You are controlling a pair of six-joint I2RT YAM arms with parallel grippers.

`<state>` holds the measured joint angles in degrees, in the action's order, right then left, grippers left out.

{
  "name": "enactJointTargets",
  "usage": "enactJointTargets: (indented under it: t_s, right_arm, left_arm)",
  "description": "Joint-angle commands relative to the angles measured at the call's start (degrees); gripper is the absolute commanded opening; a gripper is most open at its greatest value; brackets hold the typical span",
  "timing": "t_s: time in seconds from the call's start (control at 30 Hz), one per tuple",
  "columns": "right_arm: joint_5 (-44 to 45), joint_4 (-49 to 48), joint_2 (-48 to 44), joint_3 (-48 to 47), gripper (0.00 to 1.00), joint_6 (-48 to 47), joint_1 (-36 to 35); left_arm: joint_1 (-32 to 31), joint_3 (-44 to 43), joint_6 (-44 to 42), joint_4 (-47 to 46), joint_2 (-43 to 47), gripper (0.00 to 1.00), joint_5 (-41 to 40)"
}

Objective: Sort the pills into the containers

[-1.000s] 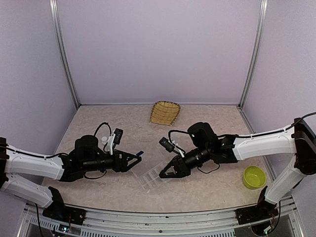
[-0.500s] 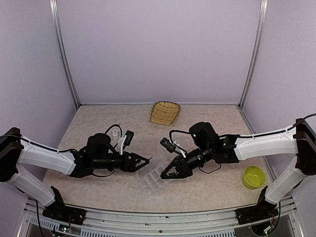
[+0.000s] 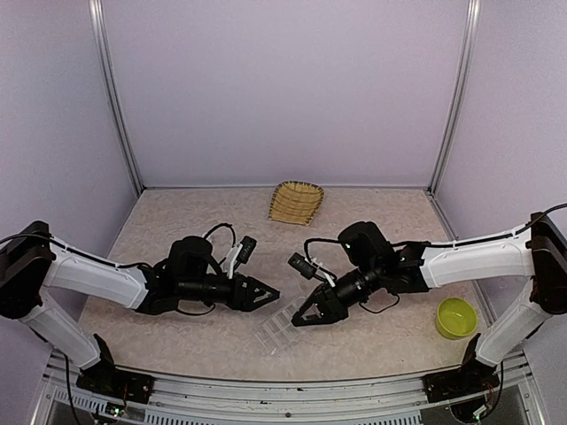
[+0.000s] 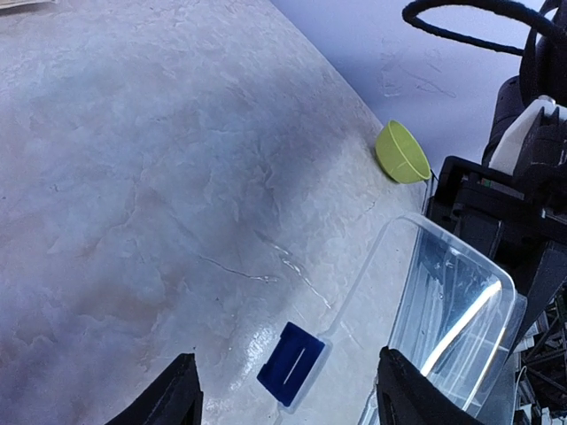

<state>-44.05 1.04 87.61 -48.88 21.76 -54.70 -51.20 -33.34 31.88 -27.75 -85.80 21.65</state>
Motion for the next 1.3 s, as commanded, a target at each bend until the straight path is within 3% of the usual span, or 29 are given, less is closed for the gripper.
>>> enactJointTargets:
  t_s: [0.0,0.3,0.5,1.03,1.27]
  right_arm:
    - [-1.7,-4.3,-1.9,-1.7,0.14,-2.1,-0.5]
    - [-1.2,-4.1,-2.6,-1.4,0.14,-2.2,-0.5]
    - [-0.4,-4.4,-2.1,-0.2,0.14,-1.9,-0.5]
    - [1.0,-6.2,-1.2,2.6,0.14,0.8,0.8]
    - [2.3,-7.0,0.0,3.2,0.15,2.8,2.4]
  left_arm:
    - [-1.8,-2.0,-2.2,3.4,-2.4,0.65,3.0]
    - [-2.5,-2.7,-2.2,3.7,-3.7,0.65,2.7]
    - [-2.0,-0.3,-2.0,2.9,0.7,0.67,-2.6]
    - [2.8,10.0,-0.6,0.2,22.0,0.90,-15.0]
    - [4.1,11.6,-0.6,2.7,26.1,0.98,-17.0]
